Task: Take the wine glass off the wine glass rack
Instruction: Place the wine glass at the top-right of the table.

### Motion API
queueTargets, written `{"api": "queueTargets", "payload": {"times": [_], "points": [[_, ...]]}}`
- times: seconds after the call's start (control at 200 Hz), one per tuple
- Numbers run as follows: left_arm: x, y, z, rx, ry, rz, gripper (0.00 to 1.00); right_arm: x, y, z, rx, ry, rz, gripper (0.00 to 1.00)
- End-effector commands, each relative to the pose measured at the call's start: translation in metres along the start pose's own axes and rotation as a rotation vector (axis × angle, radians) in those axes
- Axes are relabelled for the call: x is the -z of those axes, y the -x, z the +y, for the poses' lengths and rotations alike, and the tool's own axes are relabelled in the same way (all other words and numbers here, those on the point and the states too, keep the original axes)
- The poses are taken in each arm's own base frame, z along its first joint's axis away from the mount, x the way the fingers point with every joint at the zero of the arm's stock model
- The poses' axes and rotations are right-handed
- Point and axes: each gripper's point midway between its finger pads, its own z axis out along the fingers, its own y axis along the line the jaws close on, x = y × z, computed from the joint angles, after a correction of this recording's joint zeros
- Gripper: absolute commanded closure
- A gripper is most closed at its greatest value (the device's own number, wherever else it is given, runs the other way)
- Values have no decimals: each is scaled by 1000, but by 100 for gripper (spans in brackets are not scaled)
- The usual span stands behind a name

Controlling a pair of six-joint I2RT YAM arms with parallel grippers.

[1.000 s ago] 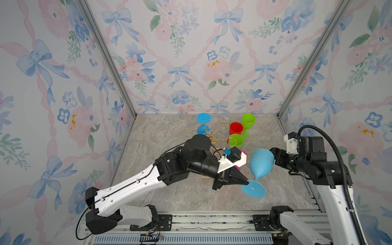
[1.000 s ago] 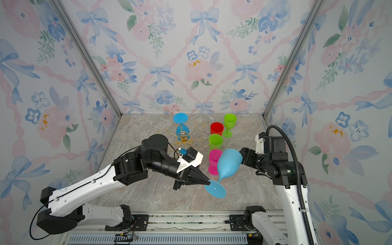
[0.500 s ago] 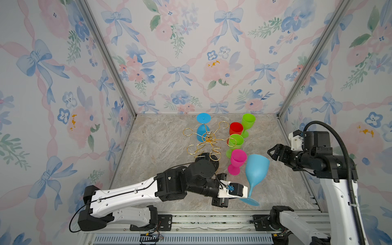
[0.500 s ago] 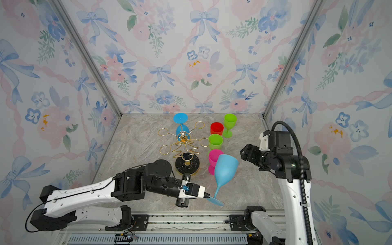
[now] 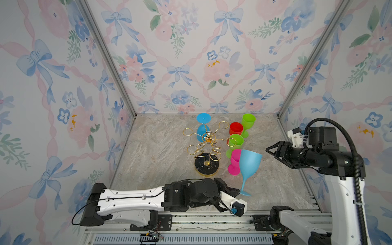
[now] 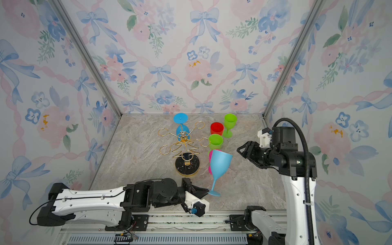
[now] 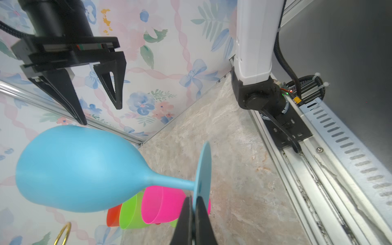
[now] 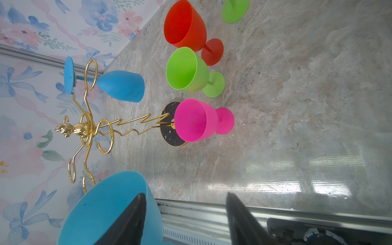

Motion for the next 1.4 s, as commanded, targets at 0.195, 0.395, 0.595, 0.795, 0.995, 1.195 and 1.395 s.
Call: {"api": "queueTargets", "payload": {"times": [0.195, 0.395, 0.595, 0.795, 0.995, 1.195, 1.395], "points": [[-10, -13, -7, -274, 36, 51, 100, 9, -15, 9, -40, 17, 84, 40], [-13, -26, -16, -363, 19, 93, 100, 16, -14, 18, -46, 39, 96, 48], [-16, -49, -19, -491, 34, 197, 100, 12, -25, 19, -71, 62, 163, 59], [-15, -49, -16, -527, 60, 194, 100, 10, -39, 17, -66, 52, 223, 60], [-16, -49, -13, -557, 75, 201, 100, 3, -46, 12, -64, 43, 255, 62], [-16, -53, -13, -603, 79, 220, 100, -1, -50, 12, -81, 58, 274, 67], [-18, -56, -12, -647, 95, 239, 100, -3, -53, 13, -83, 62, 294, 70]]}}
